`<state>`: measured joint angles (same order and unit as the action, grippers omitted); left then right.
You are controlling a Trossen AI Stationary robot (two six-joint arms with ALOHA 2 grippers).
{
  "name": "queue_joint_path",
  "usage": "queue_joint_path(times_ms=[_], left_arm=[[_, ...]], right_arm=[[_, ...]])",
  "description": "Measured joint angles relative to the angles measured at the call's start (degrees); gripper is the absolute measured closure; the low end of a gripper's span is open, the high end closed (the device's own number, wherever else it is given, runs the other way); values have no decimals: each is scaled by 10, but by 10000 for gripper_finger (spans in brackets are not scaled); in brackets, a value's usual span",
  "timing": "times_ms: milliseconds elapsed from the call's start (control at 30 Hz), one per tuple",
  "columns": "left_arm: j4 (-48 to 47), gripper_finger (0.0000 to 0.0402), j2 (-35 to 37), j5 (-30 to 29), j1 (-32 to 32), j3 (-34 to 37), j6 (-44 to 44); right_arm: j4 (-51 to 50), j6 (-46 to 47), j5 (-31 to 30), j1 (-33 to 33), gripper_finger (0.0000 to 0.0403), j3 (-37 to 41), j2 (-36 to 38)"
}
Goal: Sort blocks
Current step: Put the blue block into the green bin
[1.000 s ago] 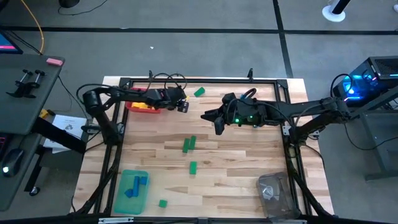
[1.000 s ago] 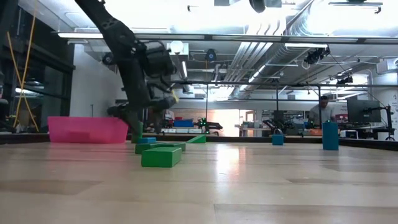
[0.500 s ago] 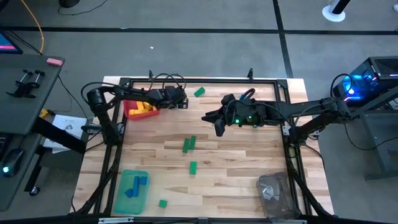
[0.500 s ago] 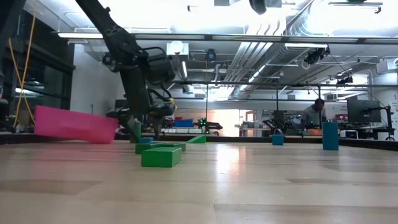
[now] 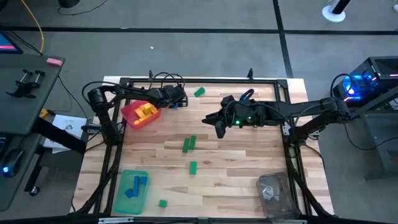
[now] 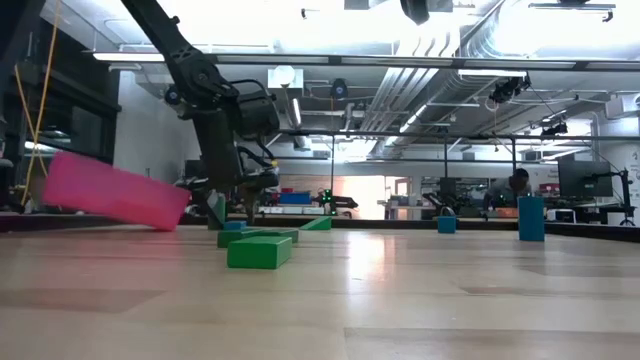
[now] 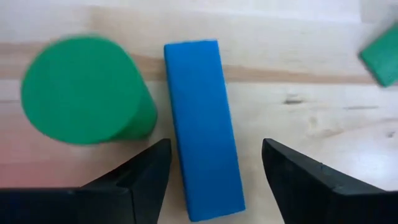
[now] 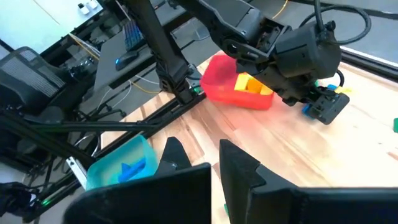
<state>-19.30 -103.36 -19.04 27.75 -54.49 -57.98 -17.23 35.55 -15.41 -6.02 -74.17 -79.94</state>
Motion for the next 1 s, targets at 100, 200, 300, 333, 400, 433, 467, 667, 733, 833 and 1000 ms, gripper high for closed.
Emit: queue_joint_path(times_ms=[100, 200, 300, 333, 400, 433, 467, 667, 733, 833, 1000], left_arm=[[-1, 181, 1, 2, -6, 1, -1], [-1, 188, 1, 4, -8, 1, -1], [-2, 195, 1, 5, -8, 1, 0], [-2, 198, 1, 5, -8, 1, 0], [-3, 208, 1, 6, -8, 1, 0], [-4, 216, 1, 6, -8, 1, 0], [-4, 226, 1, 6, -8, 1, 0], [0, 310, 2, 17, -10, 0, 21], [-1, 329, 8, 20, -11, 0, 32], [5, 343, 25, 17, -13, 1, 46], [-4, 384, 62, 6, -13, 3, 73]], right_arm=[[-3, 0, 11, 0, 402, 0, 0], [-3, 0, 20, 0, 402, 0, 0], [-4, 0, 22, 0, 402, 0, 0], [-4, 0, 22, 0, 402, 0, 0], [-4, 0, 21, 0, 402, 0, 0], [-5, 1, 21, 0, 402, 0, 0], [-5, 3, 21, 0, 402, 0, 0], [-5, 4, 21, 0, 402, 0, 0], [-5, 4, 21, 0, 402, 0, 0], [-5, 5, 21, 0, 402, 0, 0], [-6, 4, 21, 0, 402, 0, 0]])
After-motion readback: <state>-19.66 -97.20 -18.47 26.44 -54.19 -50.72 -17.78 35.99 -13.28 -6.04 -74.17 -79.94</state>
